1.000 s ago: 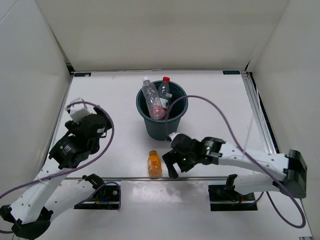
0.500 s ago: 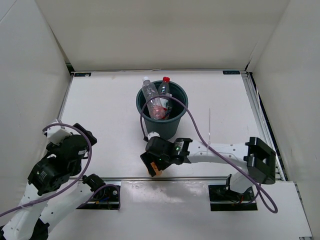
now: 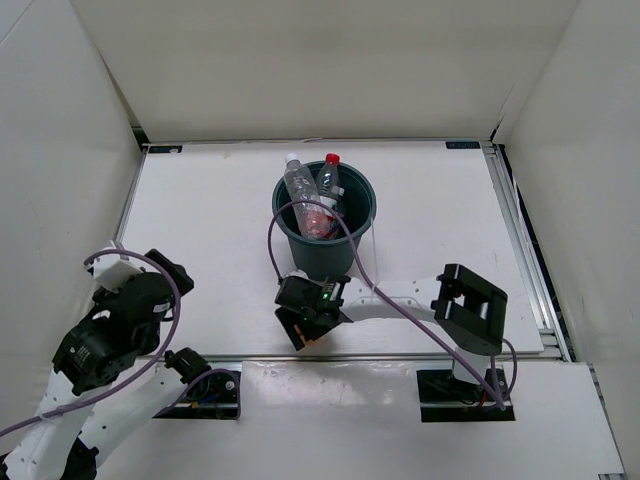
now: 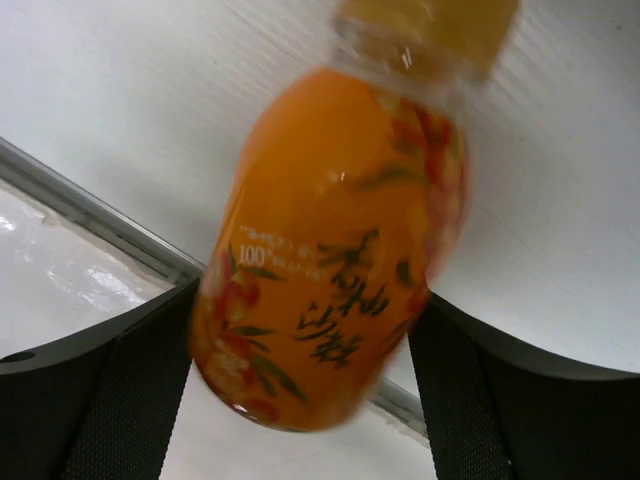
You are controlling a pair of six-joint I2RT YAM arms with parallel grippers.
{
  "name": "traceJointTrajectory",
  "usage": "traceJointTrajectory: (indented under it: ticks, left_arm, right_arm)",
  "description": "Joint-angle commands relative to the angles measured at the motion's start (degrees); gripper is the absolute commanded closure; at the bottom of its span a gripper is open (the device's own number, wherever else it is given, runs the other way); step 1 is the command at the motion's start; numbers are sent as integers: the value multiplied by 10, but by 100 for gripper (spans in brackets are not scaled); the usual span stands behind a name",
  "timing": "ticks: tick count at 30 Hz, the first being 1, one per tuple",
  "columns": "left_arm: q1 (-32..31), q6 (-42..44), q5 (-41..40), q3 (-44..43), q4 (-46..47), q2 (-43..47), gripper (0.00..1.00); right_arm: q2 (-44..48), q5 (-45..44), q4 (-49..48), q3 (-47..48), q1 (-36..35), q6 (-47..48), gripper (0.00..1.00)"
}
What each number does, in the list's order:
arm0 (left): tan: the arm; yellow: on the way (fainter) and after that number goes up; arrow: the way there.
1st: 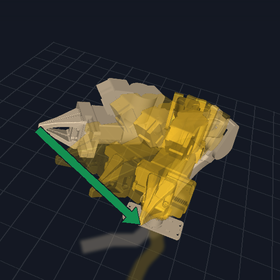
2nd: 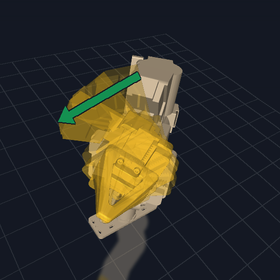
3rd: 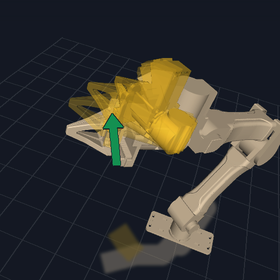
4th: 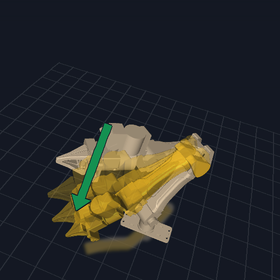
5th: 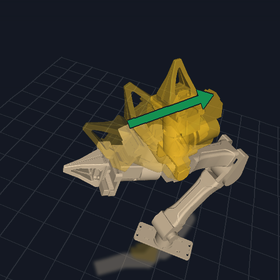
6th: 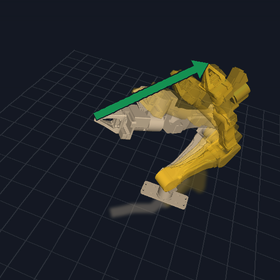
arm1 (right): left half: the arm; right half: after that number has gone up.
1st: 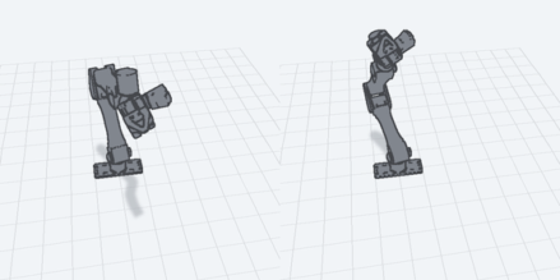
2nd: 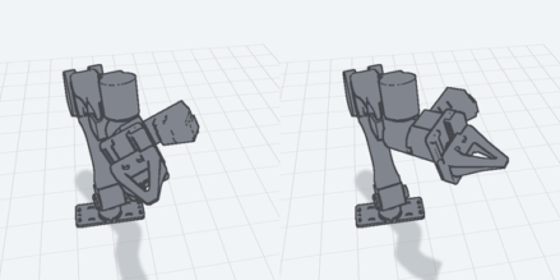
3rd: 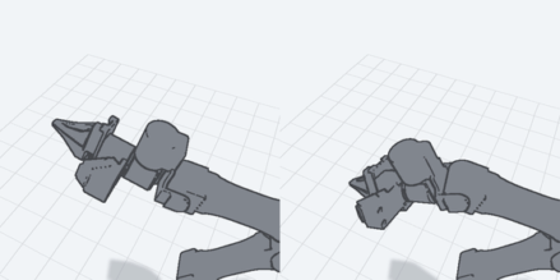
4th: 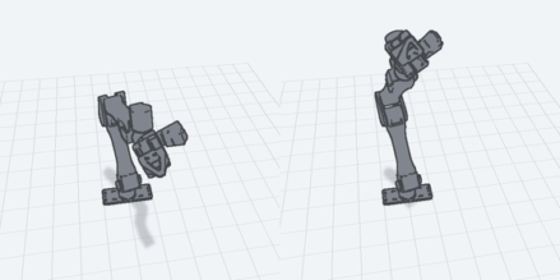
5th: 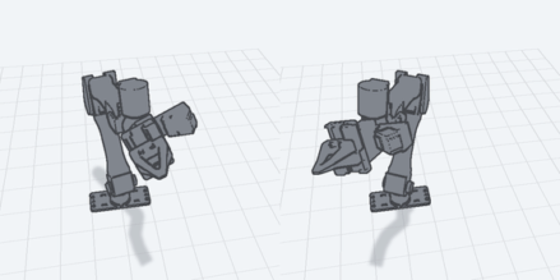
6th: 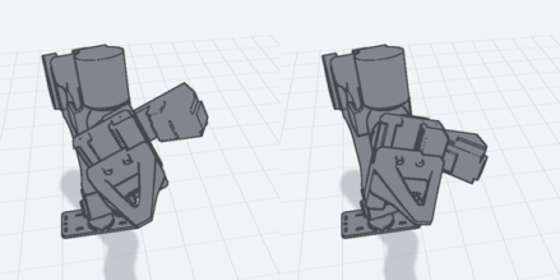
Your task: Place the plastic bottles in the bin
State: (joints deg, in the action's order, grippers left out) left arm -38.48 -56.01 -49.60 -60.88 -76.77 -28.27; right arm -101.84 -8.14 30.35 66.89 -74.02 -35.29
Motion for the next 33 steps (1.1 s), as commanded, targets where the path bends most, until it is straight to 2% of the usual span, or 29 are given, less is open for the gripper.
traceJointTrajectory:
  ticks: [1, 2, 3, 6, 7, 10, 13, 15, 16, 17, 19, 21, 25, 29, 31, 33]
  left_arm:
    - [-2, -2, 5, -3, -37, 9, 0]
    - [-2, -2, 5, -3, -37, 9, 0]
    - [-2, -9, 0, -3, -37, 9, 0]
    - [-2, -16, -1, 2, -37, 15, 0]
    - [-2, -21, -6, 8, -37, 15, 0]
    - [-2, -26, -13, 13, -37, 15, 0]
    - [-2, -37, -28, 13, -37, 15, 0]
    - [-2, -42, -37, 13, -37, 20, 0]
    - [-2, -42, -44, 13, -37, 20, 0]
    - [-2, -42, -44, 13, -37, 20, 0]
    - [-2, -42, -49, 13, -37, 25, 0]
    - [-2, -58, -49, 27, -37, 31, 0]
    - [-2, -44, -49, 47, -1, 38, 0]
    - [-2, -33, -37, 47, 6, 24, 0]
    - [-2, -33, -37, 47, 6, 24, 0]
    - [-2, -33, -37, 47, 6, 24, 0]
  right_arm:
    - [12, 1, 12, 12, 1, -1, 21]
    - [23, 1, 17, 4, 1, -1, 25]
    - [29, 1, 32, 4, 1, -1, 34]
    - [65, 1, 71, -1, 1, -13, 48]
    - [76, 1, 81, -1, 1, -13, 56]
    - [123, -6, 137, 11, -4, -13, 68]
    - [185, -35, 216, 66, -40, -13, 74]
    - [209, -68, 254, 113, -62, -8, 74]
    - [214, -98, 314, 151, -62, -7, 71]
    - [214, -122, 350, 242, -49, -15, 71]
    - [197, -152, 420, 334, -9, -8, 71]
    - [185, -153, 430, 427, 73, 10, 71]
    - [155, -100, 366, 449, 203, 65, 71]
    - [129, -42, 315, 425, 257, 100, 71]
    - [122, -36, 289, 410, 263, 115, 67]
    - [105, -21, 289, 410, 263, 128, 55]
